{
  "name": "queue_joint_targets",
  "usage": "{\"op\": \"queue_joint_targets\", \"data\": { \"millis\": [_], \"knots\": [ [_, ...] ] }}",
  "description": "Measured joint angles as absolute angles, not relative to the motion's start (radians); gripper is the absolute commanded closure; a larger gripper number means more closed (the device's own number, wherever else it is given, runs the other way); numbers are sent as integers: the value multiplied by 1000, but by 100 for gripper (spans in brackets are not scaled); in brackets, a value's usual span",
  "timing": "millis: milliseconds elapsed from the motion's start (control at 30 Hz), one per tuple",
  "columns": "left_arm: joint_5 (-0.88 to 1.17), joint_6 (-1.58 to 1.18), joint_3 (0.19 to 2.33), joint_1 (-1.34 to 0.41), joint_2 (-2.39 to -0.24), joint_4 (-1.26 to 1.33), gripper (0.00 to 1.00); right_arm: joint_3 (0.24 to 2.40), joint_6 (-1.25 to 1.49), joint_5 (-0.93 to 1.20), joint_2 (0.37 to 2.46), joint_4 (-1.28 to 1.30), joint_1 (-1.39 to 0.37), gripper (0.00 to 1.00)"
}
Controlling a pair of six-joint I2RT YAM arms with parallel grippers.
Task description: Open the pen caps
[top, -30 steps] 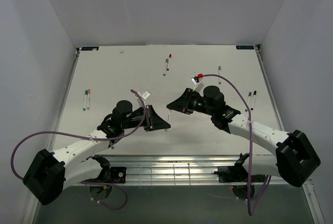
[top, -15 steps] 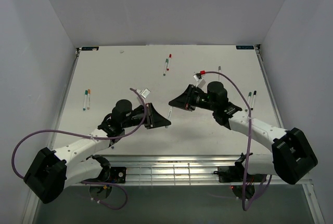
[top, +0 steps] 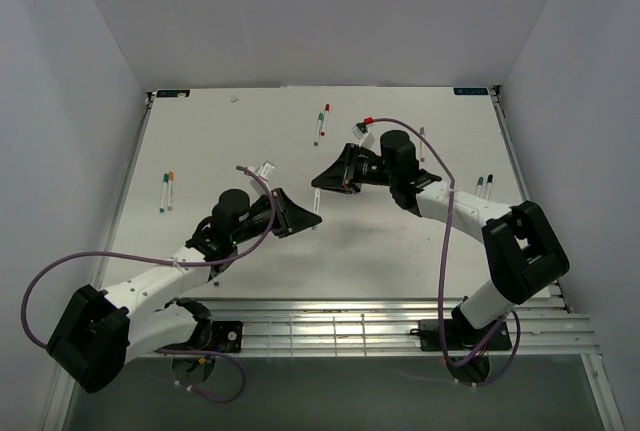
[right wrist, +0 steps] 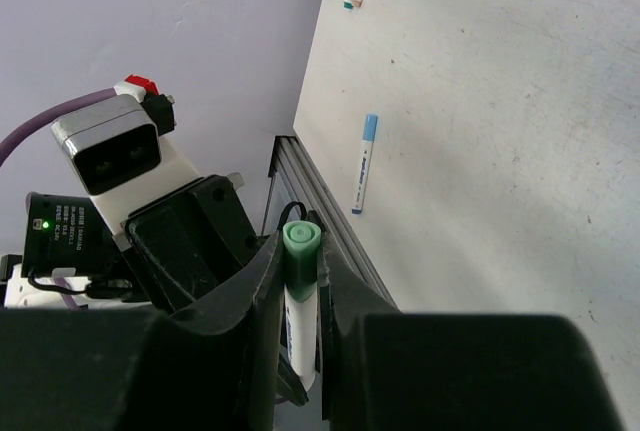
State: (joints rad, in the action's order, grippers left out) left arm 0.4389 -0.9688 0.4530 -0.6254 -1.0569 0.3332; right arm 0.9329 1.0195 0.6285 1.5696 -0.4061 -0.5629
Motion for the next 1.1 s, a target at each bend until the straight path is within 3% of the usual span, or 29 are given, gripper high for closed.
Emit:
{"op": "queue_joint_targets", "data": {
  "millis": [267, 800, 967, 1100],
  "knots": [
    [360, -954, 445, -627, -1039, 294, 100, 925, 1013, 544, 1560, -353, -564, 92],
    [121, -796, 598, -694, -1032, 44, 100, 1255, 920, 306, 1617, 224, -606, 92],
    [109, -771, 643, -806, -1092, -135, 100, 1448, 827, -41, 1755, 299, -587, 92],
    [106, -759, 673, -841, -1122, -198, 100, 1468, 793, -148, 1774, 307, -589, 92]
  ]
}}
